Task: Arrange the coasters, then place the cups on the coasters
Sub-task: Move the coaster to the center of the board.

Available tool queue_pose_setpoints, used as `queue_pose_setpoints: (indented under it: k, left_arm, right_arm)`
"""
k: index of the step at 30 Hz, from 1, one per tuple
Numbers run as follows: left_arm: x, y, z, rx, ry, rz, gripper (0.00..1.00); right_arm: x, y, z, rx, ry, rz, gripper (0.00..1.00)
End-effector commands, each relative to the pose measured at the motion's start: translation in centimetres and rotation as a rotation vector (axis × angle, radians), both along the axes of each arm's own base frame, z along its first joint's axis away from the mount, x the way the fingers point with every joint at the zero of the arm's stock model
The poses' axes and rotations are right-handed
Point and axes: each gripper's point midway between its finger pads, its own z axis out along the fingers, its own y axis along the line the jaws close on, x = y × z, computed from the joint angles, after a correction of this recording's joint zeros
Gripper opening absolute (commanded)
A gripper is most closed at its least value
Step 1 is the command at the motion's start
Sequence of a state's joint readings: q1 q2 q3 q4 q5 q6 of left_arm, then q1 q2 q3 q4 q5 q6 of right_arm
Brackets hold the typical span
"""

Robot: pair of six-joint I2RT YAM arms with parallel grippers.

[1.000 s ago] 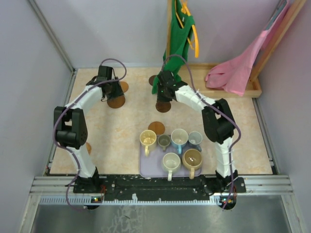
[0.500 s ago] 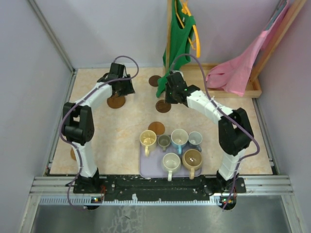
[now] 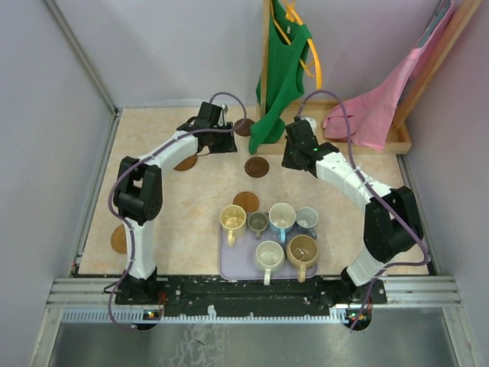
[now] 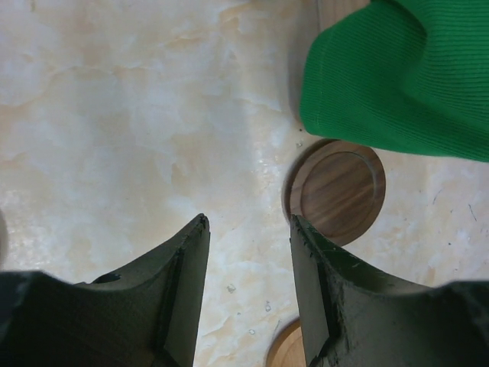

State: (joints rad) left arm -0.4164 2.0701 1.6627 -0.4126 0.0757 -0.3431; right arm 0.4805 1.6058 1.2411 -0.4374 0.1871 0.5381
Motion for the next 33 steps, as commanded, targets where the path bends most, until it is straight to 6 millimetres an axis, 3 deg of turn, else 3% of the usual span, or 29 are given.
queue_pose_setpoints:
  k: [1, 10, 16, 33]
  left_arm:
    - [0.4, -2.4, 0.6, -0.034, -0.034, -0.076, 0.53]
    - [-1.0, -6.8, -1.2, -0.015, -0.048, -0.201, 0.52]
    - [-1.7, -9.0, -2.1, 0.015, -0.068, -0.264, 0.46]
    - [-3.1, -9.3, -6.1, 0.096, -0.014, -0.283, 0.49]
  right_arm:
    - [0.4, -1.3, 2.0, 0.011, -0.066, -0.050, 0.18]
    - [0.3, -2.9, 1.4, 0.029, -0.046, -0.089, 0.18]
    - [0.4, -3.5, 1.6, 0.022, -0.046, -0.099, 0.18]
    - [0.3, -3.6, 1.2, 0.027, -0.034, -0.091, 0.18]
